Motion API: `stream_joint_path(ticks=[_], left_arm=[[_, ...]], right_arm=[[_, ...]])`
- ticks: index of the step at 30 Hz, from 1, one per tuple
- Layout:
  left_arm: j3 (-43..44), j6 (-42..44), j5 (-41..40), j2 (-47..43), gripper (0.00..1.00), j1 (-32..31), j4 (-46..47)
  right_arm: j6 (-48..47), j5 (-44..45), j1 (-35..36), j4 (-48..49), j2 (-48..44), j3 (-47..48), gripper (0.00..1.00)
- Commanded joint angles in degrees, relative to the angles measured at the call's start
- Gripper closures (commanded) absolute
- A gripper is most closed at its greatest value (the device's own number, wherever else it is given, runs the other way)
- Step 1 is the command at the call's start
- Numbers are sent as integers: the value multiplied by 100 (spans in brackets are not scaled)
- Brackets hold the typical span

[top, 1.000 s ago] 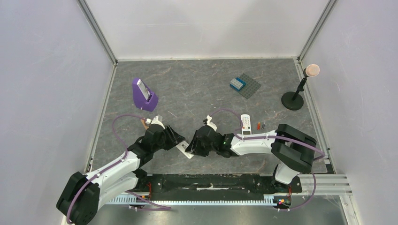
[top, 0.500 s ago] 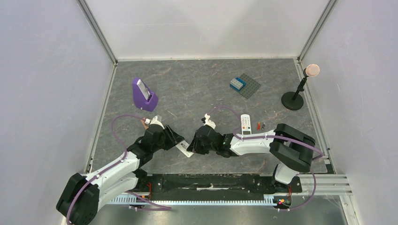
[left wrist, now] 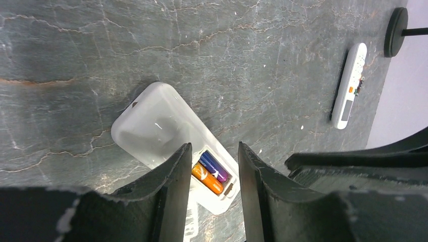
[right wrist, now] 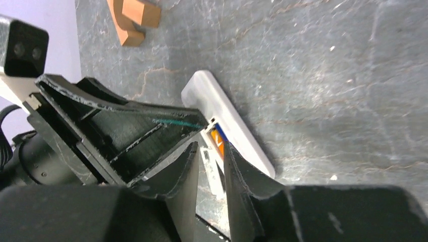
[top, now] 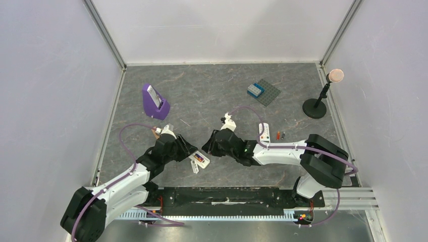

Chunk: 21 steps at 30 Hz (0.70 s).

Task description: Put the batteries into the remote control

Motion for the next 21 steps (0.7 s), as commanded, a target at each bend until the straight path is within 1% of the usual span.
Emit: stream_joint_path(ticks=[1,3,5,8,11,13,15,17,19,20,21], left_arm=[[-70,279,-81,-16,55,-4,-457],[-39,296,-95,-47,55,-4,-504],[4,312,-99,-74,55,-5,-557],[133,348,-113,-153,55,-4,-708],[397,388,-256,-349,55,-9,-1064],[660,410,-559,-517,54,-10,-1491],[1014,368,-1050,-703,53,-4,-2147],[1418,191,-1802,-868,52,-5,-3067],[1843,66,-2467,-1019,50,-4,-3780],[1991,25,-2778,-1090,49,-5,-4063],[2146,15,-2964,-1159,48,-4,-4246]], right_arm=[[-425,369,-158,3,-208,-46,71],[-1062,265,-164,20,-229,25,65],[-1738,32,-158,35,-270,127,61],[-2458,11,22,8,-494,155,59],[-3186,122,408,-231,-568,364,59],[-3547,246,760,-366,-516,501,58],[-3729,340,1044,-532,-376,624,57],[-3712,446,1262,-717,-199,715,55],[-3696,512,1449,-725,-52,746,50],[-3717,550,1560,-714,45,786,45],[-3750,569,1630,-747,182,854,43]])
